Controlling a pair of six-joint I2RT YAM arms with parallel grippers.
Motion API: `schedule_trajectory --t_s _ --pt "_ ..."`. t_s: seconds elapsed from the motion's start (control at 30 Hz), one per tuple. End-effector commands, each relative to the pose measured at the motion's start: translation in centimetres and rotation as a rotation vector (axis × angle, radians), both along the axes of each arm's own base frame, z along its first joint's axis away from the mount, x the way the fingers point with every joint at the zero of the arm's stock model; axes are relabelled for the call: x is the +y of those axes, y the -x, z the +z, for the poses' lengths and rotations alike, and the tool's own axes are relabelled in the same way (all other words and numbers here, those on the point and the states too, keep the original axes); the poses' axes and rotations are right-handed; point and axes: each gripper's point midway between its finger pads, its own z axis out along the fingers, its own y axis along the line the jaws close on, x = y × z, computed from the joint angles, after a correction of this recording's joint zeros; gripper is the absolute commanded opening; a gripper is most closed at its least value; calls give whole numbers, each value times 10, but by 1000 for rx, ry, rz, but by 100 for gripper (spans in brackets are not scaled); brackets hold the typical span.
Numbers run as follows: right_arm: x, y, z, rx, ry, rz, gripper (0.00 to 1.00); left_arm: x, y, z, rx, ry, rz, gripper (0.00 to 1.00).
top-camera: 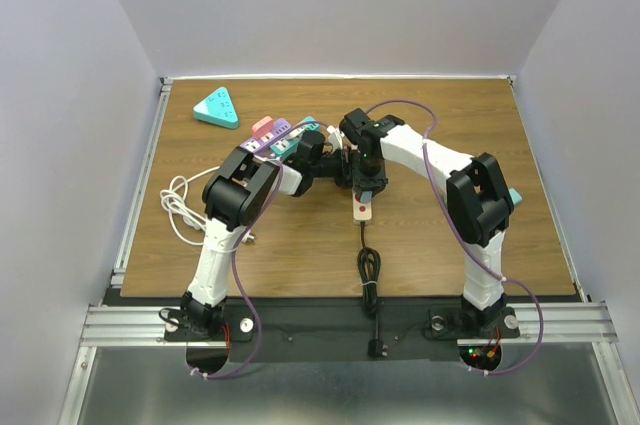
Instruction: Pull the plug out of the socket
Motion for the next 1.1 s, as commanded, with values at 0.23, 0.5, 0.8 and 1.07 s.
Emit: schedule_trajectory --t_s 0.23,0.5,0.8,1.07 --pt "30 -52 134 -367 -211 9 1 26 49 -101 218 -249 -16 0" --pt "31 -53 162 -417 -245 6 0 28 51 -103 219 -262 -14 0" --pt "14 -40 137 -370 -175 -8 1 28 48 -99 209 -260 -10 0" --pt "-120 -59 108 -393 58 -331 0 21 38 -76 167 -226 -6 0"
